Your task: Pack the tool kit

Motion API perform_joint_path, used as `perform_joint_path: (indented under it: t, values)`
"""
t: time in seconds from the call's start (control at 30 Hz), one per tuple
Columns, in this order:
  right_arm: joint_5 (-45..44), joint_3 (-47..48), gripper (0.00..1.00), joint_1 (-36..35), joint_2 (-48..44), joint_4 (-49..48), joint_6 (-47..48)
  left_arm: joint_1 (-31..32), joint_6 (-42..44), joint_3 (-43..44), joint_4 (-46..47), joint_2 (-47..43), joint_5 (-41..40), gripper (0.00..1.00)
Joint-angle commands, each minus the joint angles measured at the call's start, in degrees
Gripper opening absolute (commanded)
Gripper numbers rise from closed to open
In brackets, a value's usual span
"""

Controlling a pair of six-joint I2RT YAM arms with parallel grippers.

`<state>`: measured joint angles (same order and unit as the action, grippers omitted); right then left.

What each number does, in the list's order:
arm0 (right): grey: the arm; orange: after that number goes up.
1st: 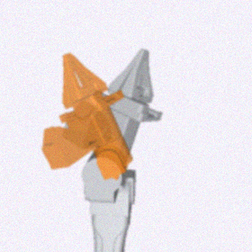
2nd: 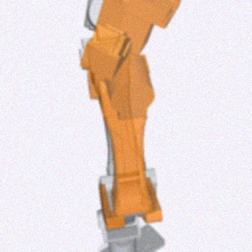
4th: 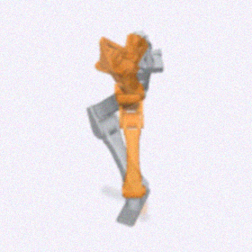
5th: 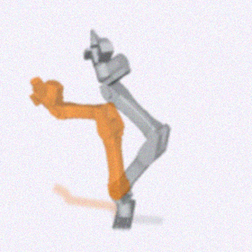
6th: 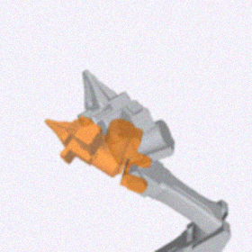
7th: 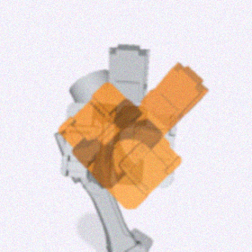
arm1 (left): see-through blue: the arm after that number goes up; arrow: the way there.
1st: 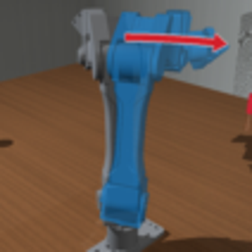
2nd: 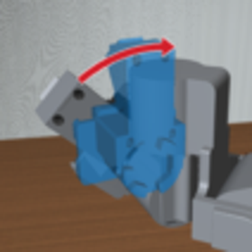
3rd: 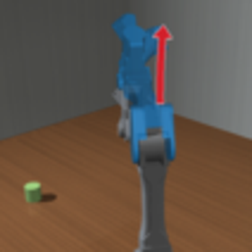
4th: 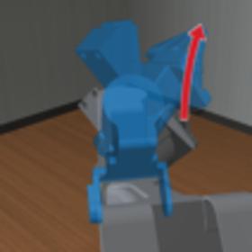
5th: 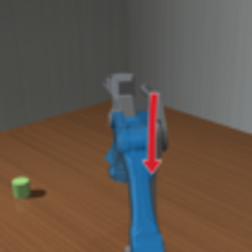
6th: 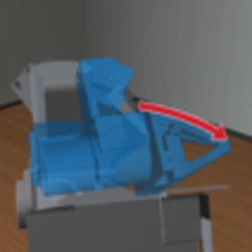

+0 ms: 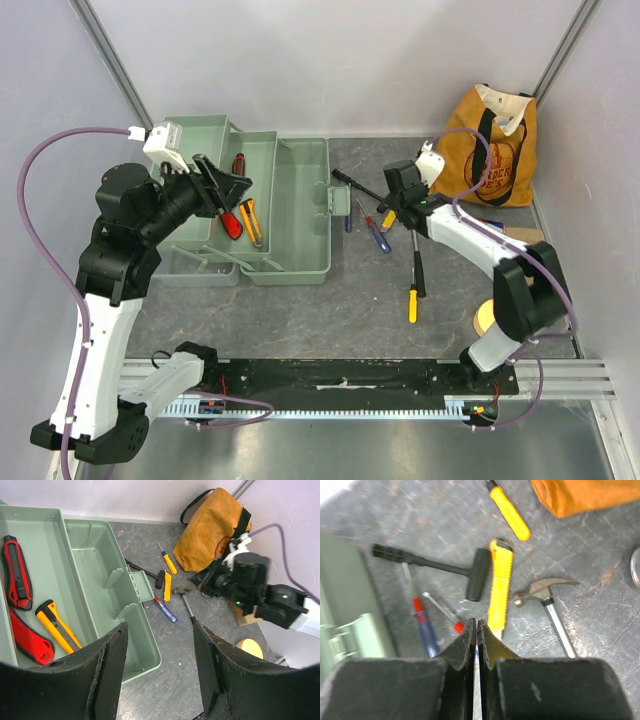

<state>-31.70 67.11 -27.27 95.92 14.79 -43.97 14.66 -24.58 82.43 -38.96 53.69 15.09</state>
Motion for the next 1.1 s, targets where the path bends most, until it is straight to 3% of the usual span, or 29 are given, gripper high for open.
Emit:
perform_joint_path:
  t: [0.0, 0.13, 0.27, 0.37, 1.07]
  values:
    - [2.78, 1.88, 0.08, -0.94, -7.14, -0.11, 2.48, 0.11, 1.64, 1.77, 0.46, -1.31, -0.24, 0.61]
    - [2.35, 3.73, 0.13, -1.21, -7.59, 1.47, 2.22, 0.02, 1.29, 1.59, 0.38, -2.01, -0.15, 0.61]
    - [0.59, 3.56, 0.4, -1.21, -4.61, 2.35, 1.34, 0.02, 1.2, 1.77, 0.03, -2.36, -0.24, 0.61]
    - [-0.99, 3.2, 0.5, -1.21, -0.57, 2.44, 0.55, 0.11, 1.2, 2.03, -0.06, -2.45, -0.24, 0.61]
    - [-2.93, 11.64, 0.52, 1.07, 20.88, 3.76, -0.59, 0.02, 1.99, 1.68, -0.5, -1.57, -0.59, 0.61]
